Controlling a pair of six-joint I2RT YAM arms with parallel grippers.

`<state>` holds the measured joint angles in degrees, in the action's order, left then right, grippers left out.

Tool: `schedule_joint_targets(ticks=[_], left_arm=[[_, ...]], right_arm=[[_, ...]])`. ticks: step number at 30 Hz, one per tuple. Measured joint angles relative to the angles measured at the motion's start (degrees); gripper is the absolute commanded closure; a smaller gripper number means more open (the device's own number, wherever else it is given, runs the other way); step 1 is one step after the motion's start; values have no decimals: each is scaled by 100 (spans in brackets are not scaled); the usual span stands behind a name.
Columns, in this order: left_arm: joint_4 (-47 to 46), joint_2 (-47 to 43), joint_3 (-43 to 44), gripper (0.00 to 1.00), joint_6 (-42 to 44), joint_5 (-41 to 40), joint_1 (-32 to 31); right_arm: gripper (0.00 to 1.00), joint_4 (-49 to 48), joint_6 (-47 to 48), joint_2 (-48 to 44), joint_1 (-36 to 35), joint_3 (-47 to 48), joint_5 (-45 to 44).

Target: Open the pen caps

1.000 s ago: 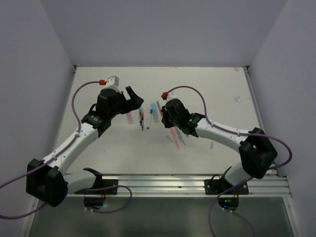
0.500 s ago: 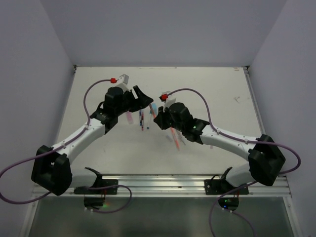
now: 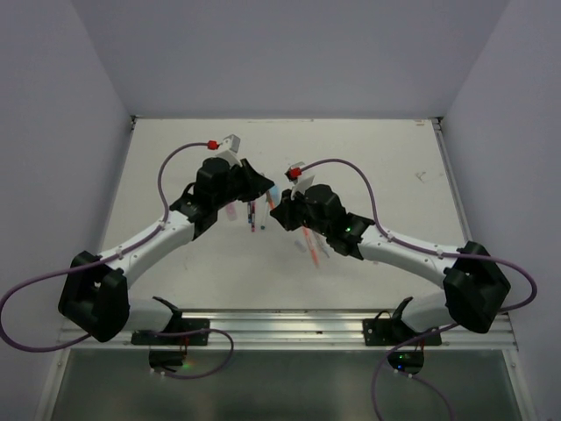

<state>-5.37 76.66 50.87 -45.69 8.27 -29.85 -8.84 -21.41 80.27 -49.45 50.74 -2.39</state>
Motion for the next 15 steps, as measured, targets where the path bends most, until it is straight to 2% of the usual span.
schedule_joint_targets(ticks=[1,5,6,9,15], left_arm=[[-20,0,0,100,7,0,-17],[-79,-2,-35,100,44,-24,-44],[-116,-7,-55,100,44,-22,-46],[-168,-11,-105,100,46,-17,-59],[-297,-20,-111,100,44,-17,-72]], right_arm=[[100,-37,-13,-7,0,-26,0],[76,-103,-68,-9,2,-72,15],[74,-114,-90,-11,2,-85,15],[69,-136,-107,-11,-4,-122,44],[68,-142,-87,-7,-4,-125,37]])
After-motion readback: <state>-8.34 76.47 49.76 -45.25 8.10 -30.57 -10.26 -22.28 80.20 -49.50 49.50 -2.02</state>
